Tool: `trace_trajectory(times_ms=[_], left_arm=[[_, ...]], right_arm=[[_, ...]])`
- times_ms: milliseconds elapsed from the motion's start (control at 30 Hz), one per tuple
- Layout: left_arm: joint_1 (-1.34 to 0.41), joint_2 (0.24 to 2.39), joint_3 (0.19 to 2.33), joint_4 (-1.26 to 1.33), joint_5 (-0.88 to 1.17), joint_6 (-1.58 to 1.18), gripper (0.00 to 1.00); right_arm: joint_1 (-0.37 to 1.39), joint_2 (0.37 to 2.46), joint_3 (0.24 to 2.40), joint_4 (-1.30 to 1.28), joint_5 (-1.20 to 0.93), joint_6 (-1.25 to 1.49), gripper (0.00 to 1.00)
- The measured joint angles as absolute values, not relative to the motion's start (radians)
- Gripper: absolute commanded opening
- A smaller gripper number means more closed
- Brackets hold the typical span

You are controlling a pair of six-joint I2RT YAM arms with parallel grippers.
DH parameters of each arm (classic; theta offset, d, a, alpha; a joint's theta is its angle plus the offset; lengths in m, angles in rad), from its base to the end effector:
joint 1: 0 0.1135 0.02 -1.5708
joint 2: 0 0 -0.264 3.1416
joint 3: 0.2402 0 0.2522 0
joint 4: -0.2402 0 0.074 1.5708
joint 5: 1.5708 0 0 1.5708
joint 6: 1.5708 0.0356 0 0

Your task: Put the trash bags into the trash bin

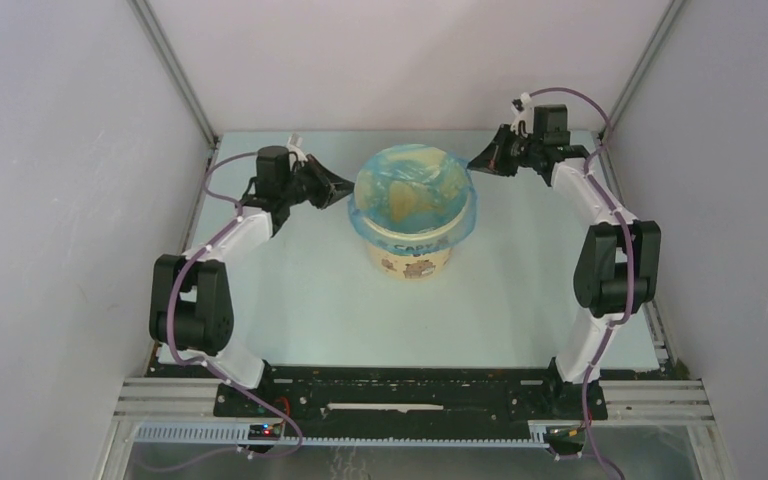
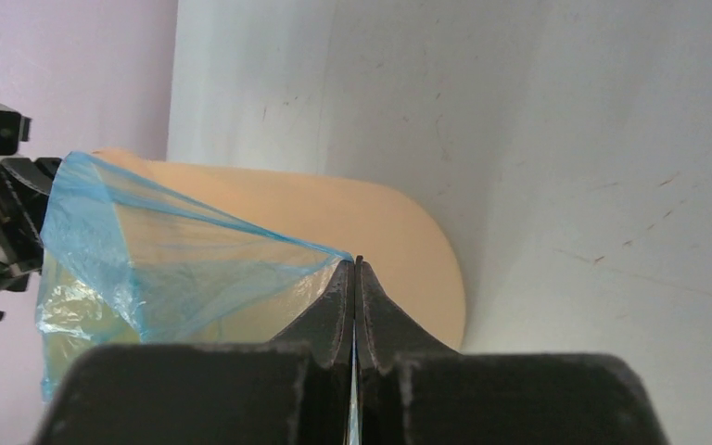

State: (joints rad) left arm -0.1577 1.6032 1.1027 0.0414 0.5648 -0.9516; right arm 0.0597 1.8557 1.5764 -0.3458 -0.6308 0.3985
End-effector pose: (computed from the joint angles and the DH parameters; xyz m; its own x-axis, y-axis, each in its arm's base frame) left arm 0.3580 -0.0762 0.2663 -0.7479 -0.5776 -0.3271 -0.0044 0.4971 -0.8677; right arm 0.4275 0.0466 0.2969 -0.7423 0.2696 -0.6134 -0.2577 0.7302 0.6327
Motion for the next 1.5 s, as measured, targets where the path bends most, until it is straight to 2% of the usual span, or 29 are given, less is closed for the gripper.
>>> trace_trajectory(times_ms=[333,400,433,567,700,767,800,933,1067,1200,1333,1500], left_arm=[[-0.155,1.626,1.052,0.000,0.551,-0.959,0.07],[-0.155,1.629,1.051,-0.031,0.546,-0.941,0.12],[-0.155,1.629,1.051,-0.047,0.544,-0.931,0.16],[-0.155,1.622,1.051,-0.090,0.534,-0.892,0.42],[-0.154,1.553,1.053,-0.187,0.462,-0.837,0.59],[-0.152,1.493,1.060,-0.257,0.408,-0.807,0.80],[-0.149,1.451,1.070,-0.308,0.371,-0.795,0.84],[-0.112,1.304,1.068,-0.363,0.317,-0.810,0.85],[-0.077,1.142,0.898,-0.176,0.355,-0.971,0.86],[-0.077,1.120,0.706,0.032,0.429,-1.174,0.82],[-0.078,1.171,0.619,0.151,0.475,-1.314,0.72],[-0.090,1.218,0.601,0.268,0.497,-1.410,0.73]], right_arm=[[0.059,1.922,1.539,-0.369,-0.654,0.496,0.00],[0.059,1.935,1.539,-0.387,-0.651,0.500,0.10],[0.059,1.940,1.539,-0.399,-0.648,0.503,0.17],[0.059,1.942,1.545,-0.461,-0.630,0.512,0.53],[0.048,1.942,1.607,-0.598,-0.584,0.499,0.60],[0.035,1.933,1.643,-0.657,-0.553,0.488,0.61],[0.019,1.915,1.653,-0.693,-0.535,0.482,0.61],[-0.073,1.780,1.581,-0.722,-0.560,0.507,0.67],[-0.187,1.579,1.350,-0.574,-0.728,0.649,0.79],[-0.199,1.483,1.155,-0.394,-0.873,0.794,0.78],[-0.139,1.484,1.032,-0.210,-0.951,0.917,0.71],[-0.098,1.494,0.914,-0.072,-0.975,1.028,0.66]])
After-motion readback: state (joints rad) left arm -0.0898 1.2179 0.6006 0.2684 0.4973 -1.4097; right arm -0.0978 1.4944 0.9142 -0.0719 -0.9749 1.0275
